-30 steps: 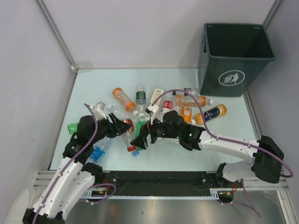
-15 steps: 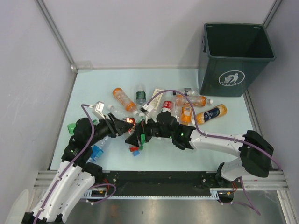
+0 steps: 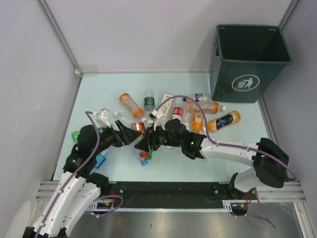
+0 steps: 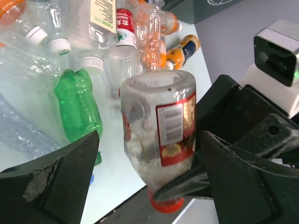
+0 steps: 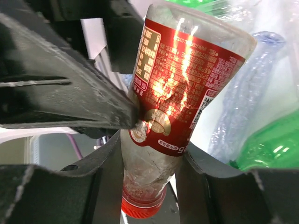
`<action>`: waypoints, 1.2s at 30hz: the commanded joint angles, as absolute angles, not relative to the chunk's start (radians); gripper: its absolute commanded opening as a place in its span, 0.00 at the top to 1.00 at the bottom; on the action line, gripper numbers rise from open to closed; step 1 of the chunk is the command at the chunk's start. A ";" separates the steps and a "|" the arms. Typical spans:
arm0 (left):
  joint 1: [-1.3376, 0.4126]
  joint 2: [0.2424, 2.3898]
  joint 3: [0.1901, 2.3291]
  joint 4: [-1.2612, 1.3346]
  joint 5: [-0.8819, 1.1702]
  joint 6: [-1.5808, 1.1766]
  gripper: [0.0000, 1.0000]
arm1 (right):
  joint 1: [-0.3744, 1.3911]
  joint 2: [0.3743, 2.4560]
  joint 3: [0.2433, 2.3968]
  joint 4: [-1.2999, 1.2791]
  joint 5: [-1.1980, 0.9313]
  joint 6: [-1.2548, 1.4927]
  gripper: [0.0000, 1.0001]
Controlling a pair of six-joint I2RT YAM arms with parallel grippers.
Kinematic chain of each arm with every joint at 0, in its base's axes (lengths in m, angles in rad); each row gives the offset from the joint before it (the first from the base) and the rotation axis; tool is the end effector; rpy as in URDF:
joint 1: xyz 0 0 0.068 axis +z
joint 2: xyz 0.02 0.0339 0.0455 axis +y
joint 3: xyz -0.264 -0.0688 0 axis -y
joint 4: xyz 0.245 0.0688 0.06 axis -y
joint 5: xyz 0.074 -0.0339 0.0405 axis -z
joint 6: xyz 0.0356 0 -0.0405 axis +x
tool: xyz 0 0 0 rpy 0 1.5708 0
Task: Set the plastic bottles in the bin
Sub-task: Pick up the plastic bottle at the center of the board, then place the plastic bottle in the trash bin.
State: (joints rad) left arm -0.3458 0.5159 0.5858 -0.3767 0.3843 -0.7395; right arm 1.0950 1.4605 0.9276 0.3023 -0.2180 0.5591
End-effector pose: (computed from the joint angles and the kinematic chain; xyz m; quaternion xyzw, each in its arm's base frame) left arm 0.1202 -0.0575 0.2884 -0.0443 0.7988 -0.4314 0.4170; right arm 0.1481 0.3043 0.2783 -0.2714 0.7334 0.5121 0.3552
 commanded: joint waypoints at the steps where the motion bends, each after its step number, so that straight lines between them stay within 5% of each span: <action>1: -0.351 0.505 0.693 -0.486 0.255 -0.660 0.05 | 1.089 1.405 0.969 0.273 -0.149 0.508 0.80; 7: -0.350 0.520 0.798 -0.675 0.040 -0.597 0.00 | 1.011 1.304 0.969 0.135 -0.031 0.444 0.80; 17: -0.350 0.526 0.775 -0.600 0.029 -0.491 0.00 | 0.508 1.177 1.241 -0.089 -0.014 0.259 0.80; 31: -0.351 0.595 0.733 -0.534 -0.018 -0.400 0.00 | 0.121 1.344 1.479 0.181 0.106 0.238 0.80; 36: -0.350 0.595 0.715 -0.511 -0.011 -0.396 0.00 | 0.078 1.550 1.650 0.161 0.138 0.190 0.78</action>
